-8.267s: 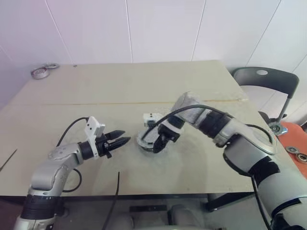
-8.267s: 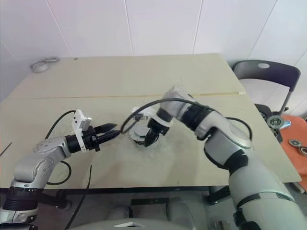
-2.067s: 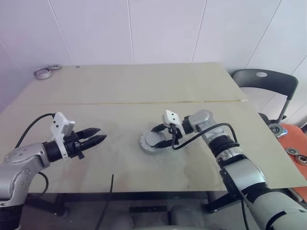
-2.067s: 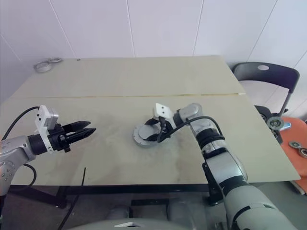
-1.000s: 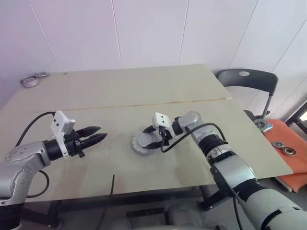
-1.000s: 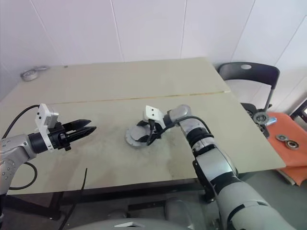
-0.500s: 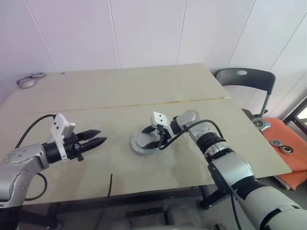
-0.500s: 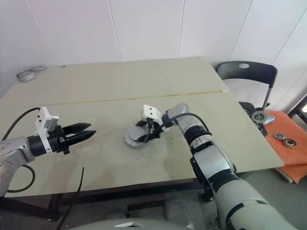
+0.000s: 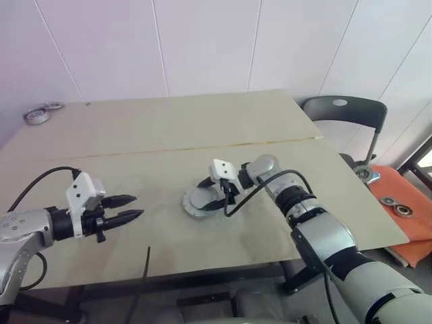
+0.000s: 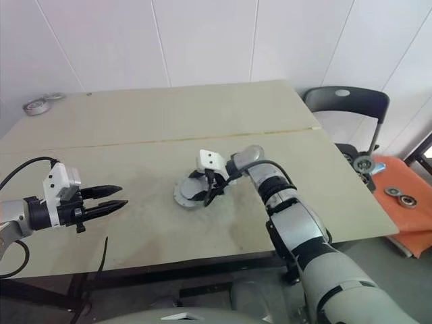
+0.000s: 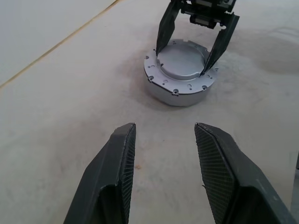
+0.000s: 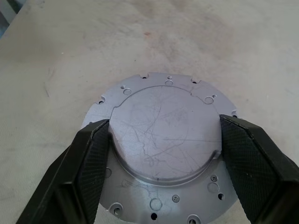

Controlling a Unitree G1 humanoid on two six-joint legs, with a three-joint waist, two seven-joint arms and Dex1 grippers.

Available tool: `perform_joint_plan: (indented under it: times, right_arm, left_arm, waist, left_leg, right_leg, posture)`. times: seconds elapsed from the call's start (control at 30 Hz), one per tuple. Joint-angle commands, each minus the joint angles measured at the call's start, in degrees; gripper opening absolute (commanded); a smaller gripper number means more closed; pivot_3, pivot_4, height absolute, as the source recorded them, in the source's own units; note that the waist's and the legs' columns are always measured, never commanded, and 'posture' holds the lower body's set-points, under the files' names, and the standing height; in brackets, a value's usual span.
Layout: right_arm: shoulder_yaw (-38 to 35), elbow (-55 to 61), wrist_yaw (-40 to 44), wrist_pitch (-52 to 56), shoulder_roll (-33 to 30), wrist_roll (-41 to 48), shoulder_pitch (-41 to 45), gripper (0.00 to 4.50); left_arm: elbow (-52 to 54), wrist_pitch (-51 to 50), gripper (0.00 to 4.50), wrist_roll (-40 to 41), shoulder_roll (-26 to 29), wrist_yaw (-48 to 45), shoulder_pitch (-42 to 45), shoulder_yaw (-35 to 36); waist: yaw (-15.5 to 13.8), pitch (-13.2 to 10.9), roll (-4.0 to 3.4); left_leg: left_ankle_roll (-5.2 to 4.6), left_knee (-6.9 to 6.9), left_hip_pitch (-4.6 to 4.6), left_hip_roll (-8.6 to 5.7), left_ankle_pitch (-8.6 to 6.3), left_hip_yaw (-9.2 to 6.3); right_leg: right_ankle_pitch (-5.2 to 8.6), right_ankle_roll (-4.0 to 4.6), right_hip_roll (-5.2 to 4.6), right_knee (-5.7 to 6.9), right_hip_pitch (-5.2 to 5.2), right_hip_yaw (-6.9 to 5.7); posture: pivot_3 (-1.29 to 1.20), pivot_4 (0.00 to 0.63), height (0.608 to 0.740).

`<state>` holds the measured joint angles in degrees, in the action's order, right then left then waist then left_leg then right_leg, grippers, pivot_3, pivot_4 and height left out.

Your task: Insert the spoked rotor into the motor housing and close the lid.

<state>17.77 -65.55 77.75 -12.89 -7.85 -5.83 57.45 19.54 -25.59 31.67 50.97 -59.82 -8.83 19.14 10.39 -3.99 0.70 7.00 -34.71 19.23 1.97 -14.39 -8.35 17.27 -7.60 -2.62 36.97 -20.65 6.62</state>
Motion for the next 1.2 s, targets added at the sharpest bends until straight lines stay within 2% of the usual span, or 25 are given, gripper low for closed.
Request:
perform_joint_plan:
  times: [0.03, 0.27, 0.43, 0.57, 0.63, 0.73, 1.0, 1.2]
  right_arm:
    - [3.2, -2.9, -0.9, 2.0, 1.0, -4.4, -1.4, 3.26]
    - [1.3, -2.9, 1.8, 7.0, 1.9, -2.1, -0.5, 3.26]
    - [3.2, -4.1, -2.0, 6.8, 3.0, -5.2, -1.7, 3.26]
    - [4.3, -5.7, -5.8, 6.3, 3.9, -7.2, -2.1, 3.26]
    - [4.5, -6.3, -6.8, 6.3, 4.2, -7.8, -2.1, 3.26]
    - [5.8, -6.5, -7.6, 4.5, 4.2, -9.5, -2.7, 3.26]
    - [6.2, -8.0, -11.6, 4.1, 5.2, -11.3, -2.7, 3.26]
    - [1.5, -8.0, -7.8, 8.5, 6.2, -6.2, 0.3, 3.26]
  left_arm:
    - [1.7, 1.4, 2.12, 0.4, -0.4, -0.6, 0.2, 0.4]
    - [0.2, 2.8, 2.12, -0.6, -0.2, -3.1, -0.8, -0.4]
    - [0.2, 2.6, 2.12, -0.5, -0.4, -2.7, 0.1, -0.6]
    - [0.9, 2.5, 2.12, -0.5, -1.0, -2.0, 0.1, -0.6]
    - [1.2, 2.5, 2.12, -0.4, -1.4, -1.6, -0.1, -0.4]
    - [1.7, 2.5, 2.12, -0.4, -1.7, -1.3, -0.9, 0.2]
    - [2.9, 2.5, 2.12, -0.2, -2.6, 0.1, -2.1, 0.9]
    - [3.2, 2.5, 2.12, -0.1, -2.9, 0.6, -2.6, 1.1]
  waist:
    - [0.0, 0.0, -0.01]
    - [0.0, 0.0, -0.01]
    - [0.0, 0.0, 0.02]
    - [0.4, 0.1, 0.03]
    - [1.1, 0.1, 0.09]
    - [2.1, 0.2, 0.19]
    - [3.3, 0.5, -0.11]
    - [3.3, 0.6, -0.25]
  left_leg:
    - [0.00, 0.00, 0.00, 0.00, 0.00, 0.00]
    - [-0.01, 0.07, 0.09, 0.00, 0.00, 0.01]
    - [-0.02, 0.33, 0.10, 0.00, 0.02, 0.03]
    - [-0.03, 0.63, -0.25, 0.00, 0.02, 0.03]
    - [0.00, 0.72, -0.88, 0.00, -0.01, 0.03]
    - [0.22, 0.61, -0.94, -0.07, -0.14, 0.03]
    - [0.25, 0.56, -0.88, -0.11, -0.17, 0.00]
    - [0.25, 0.54, -0.66, -0.12, -0.17, 0.01]
  right_leg:
    - [0.00, 0.00, 0.00, 0.00, 0.00, 0.00]
    - [0.00, 0.00, 0.01, 0.00, -0.09, 0.03]
    - [0.00, 0.00, 0.03, -0.02, -0.24, 0.08]
    - [0.00, 0.02, 0.24, 0.04, -0.19, 0.36]
    - [0.02, 0.06, 0.28, 0.04, 0.12, 0.45]
    - [0.04, 0.16, 0.12, -0.02, 0.10, 0.43]
    - [-0.07, 0.35, -0.14, -1.43, 0.17, 0.18]
    - [-0.18, 0.52, -0.14, -1.84, -0.54, 0.13]
  posture:
    - [0.00, 0.000, 0.740]
    - [0.00, 0.000, 0.740]
    - [0.00, 0.000, 0.740]
    - [0.00, 0.000, 0.740]
    - [0.00, 0.000, 0.740]
    - [0.00, 0.000, 0.740]
    - [0.00, 0.000, 0.740]
    - [0.00, 0.000, 0.740]
